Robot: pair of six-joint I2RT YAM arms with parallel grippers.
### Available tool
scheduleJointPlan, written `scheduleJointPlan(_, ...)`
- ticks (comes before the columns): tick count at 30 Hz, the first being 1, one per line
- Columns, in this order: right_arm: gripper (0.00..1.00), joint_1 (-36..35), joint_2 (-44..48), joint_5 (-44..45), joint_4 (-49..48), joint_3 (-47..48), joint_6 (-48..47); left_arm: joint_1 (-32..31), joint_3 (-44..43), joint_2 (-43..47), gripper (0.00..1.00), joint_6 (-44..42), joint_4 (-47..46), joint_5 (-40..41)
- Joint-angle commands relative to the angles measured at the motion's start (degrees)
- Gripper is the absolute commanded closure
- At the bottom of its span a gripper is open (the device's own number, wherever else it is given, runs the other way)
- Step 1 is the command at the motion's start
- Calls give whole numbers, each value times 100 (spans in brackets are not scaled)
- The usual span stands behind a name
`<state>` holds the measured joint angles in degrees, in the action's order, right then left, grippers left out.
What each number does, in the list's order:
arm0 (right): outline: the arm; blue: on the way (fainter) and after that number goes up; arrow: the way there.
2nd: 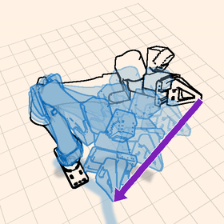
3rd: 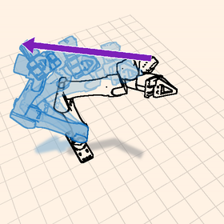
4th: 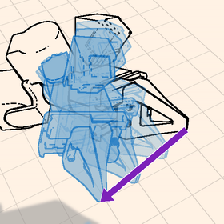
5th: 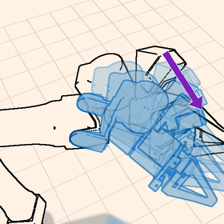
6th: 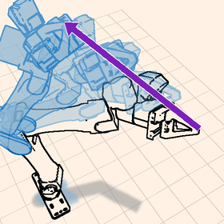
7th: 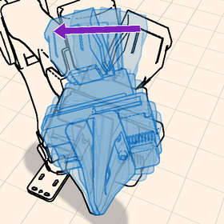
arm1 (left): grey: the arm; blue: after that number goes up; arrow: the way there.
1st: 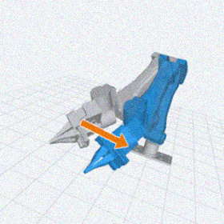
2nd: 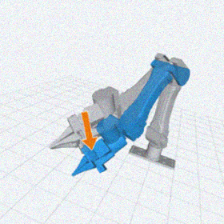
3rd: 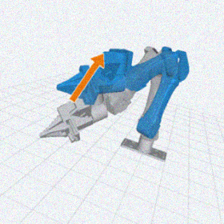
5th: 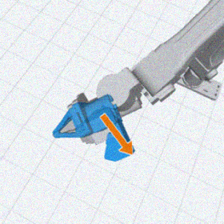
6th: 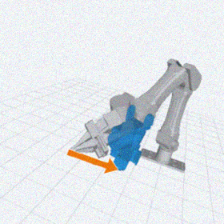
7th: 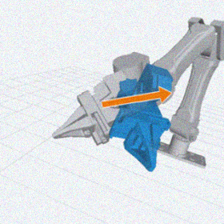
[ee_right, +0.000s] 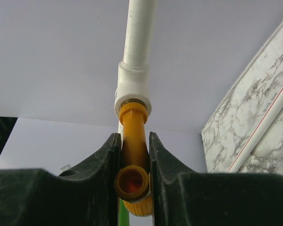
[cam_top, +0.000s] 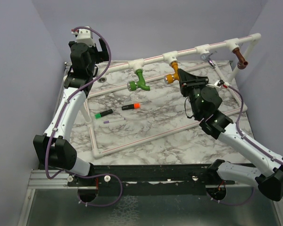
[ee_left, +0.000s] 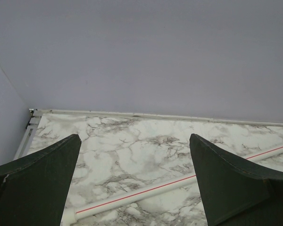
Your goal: Install the water faucets
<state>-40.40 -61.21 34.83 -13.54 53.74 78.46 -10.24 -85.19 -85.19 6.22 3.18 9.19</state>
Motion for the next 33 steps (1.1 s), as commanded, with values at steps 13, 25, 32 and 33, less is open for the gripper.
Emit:
scheduleJointPlan(13, 41, -275, 219, -1019, 389, 196, 406, -130, 442, -516, 1, 5, 1040, -181)
scheduleJointPlan(25, 23, -275, 595, -668, 828, 19, -150, -130, 443, -525, 1, 13, 1044, -196)
scheduleJointPlan(32, 22, -275, 820, -570, 1209, 49, -881, -132, 442, -541, 1, 10, 1042, -181)
scheduleJointPlan(33, 22, -280, 854, -536, 1297, 56, -1014, -128, 442, -544, 1, 11, 1044, -187)
